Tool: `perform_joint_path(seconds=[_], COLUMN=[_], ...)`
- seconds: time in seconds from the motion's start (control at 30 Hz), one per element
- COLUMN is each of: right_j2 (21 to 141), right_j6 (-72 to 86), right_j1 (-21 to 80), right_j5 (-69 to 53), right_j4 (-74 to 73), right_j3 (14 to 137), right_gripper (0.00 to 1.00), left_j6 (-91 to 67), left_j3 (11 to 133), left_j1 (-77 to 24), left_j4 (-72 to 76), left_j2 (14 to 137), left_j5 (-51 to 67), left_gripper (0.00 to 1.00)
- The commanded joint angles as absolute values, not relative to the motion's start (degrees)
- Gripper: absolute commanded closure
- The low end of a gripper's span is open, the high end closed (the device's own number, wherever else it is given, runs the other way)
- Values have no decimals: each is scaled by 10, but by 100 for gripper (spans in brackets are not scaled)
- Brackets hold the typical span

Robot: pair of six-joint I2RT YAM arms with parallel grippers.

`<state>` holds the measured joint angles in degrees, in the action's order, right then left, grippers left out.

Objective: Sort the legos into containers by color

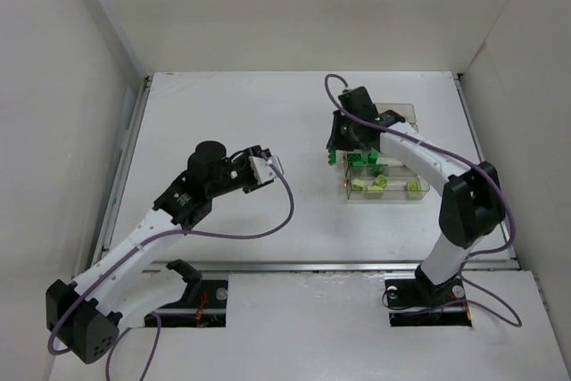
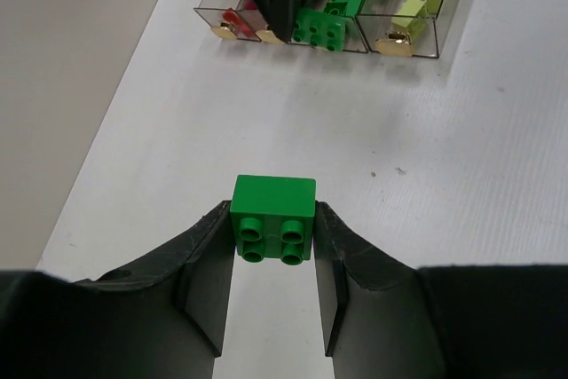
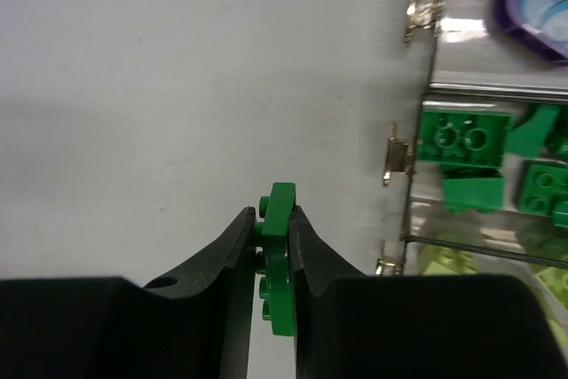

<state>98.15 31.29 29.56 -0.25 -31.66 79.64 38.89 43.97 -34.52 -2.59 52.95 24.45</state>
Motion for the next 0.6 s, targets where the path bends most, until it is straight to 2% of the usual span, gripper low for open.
perform_joint_path(seconds=[0.0, 0.13, 0.3, 0.43, 0.5, 0.57], right_j2=[919, 904, 877, 892, 917, 938], right_j6=[300, 342, 404, 410, 404, 399], right_j1=[295, 272, 208, 183, 183, 177], right_j5=[57, 132, 248, 279, 286, 293], right_j4=[-320, -339, -313, -284, -289, -303], right_j3=[815, 815, 746, 735, 746, 758], right_gripper=[100, 100, 100, 96, 92, 80], left_j6=[377, 351, 333, 333, 333, 333], left_j3=[456, 451, 451, 456, 456, 456], left_j1=[-346, -346, -346, -346, -346, -346], left_j4=[-25, -13, -1, -1, 4, 4], left_j2=[513, 519, 531, 531, 531, 531], left_j5=[259, 259, 254, 248, 243, 243], left_gripper=[100, 100, 100, 100, 100, 100])
